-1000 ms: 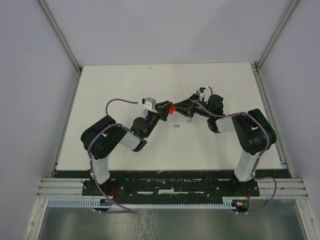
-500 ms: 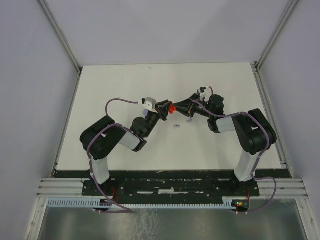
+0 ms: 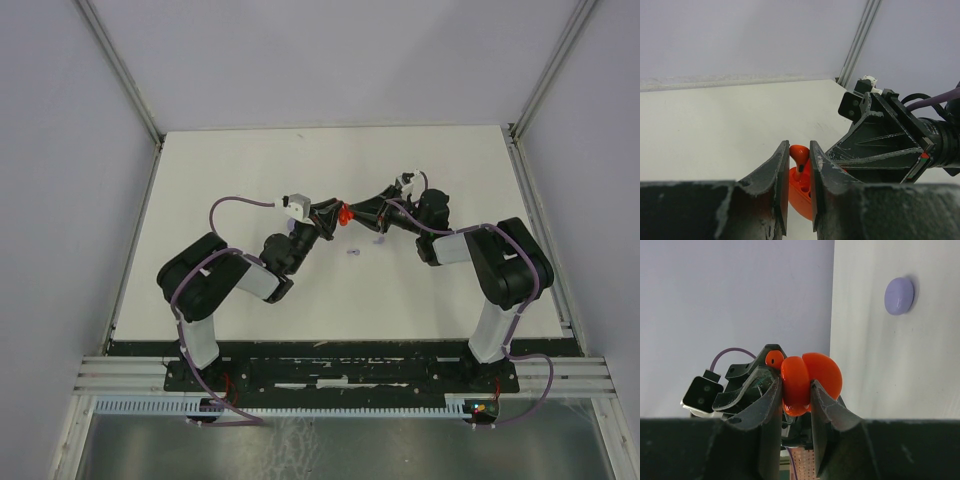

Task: Insert the wireless bluetooth earbuds into the charging case
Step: Place the earbud in the charging case.

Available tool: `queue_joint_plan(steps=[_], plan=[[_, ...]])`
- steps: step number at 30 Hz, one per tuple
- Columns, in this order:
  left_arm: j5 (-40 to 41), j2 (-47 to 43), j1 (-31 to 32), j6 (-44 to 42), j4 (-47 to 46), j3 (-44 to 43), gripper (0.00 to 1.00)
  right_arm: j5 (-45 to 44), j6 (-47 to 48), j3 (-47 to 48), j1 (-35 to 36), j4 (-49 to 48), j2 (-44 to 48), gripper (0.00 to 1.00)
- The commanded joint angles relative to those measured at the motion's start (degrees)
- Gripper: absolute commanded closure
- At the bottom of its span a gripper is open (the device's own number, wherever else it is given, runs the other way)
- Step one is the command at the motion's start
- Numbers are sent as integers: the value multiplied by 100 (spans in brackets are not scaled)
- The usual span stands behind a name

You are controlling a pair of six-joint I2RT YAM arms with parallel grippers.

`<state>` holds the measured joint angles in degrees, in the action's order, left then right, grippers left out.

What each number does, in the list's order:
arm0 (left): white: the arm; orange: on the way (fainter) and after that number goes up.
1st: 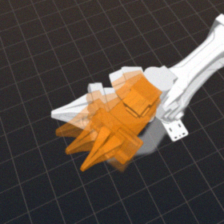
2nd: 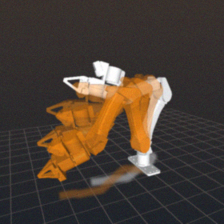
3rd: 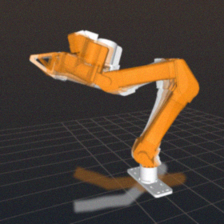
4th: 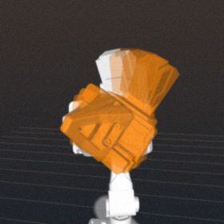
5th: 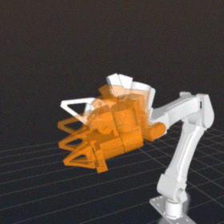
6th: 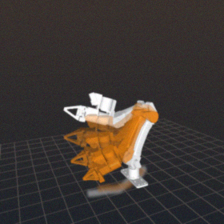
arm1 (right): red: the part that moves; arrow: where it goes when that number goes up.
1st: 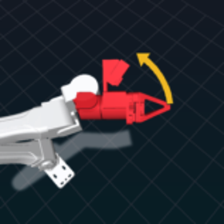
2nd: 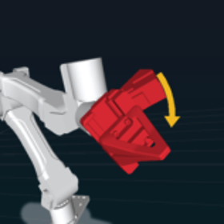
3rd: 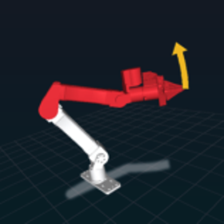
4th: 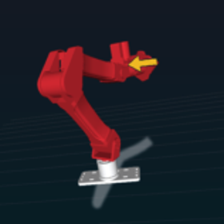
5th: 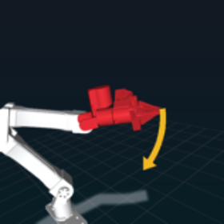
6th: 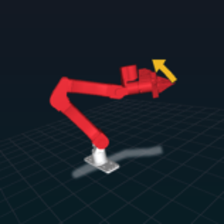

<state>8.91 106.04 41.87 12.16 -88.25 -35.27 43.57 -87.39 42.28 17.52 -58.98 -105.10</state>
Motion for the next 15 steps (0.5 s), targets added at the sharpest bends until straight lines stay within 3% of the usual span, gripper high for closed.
queue_joint_plan(steps=[1, 15], plan=[[-2, -223, -30, -185, -992, -11, 97, 134, -55, -1, -39, -510, 139, 99], [-168, -259, -29, -68, -885, 59, 97, 134, -62, -1, -51, -509, 134, 99]])
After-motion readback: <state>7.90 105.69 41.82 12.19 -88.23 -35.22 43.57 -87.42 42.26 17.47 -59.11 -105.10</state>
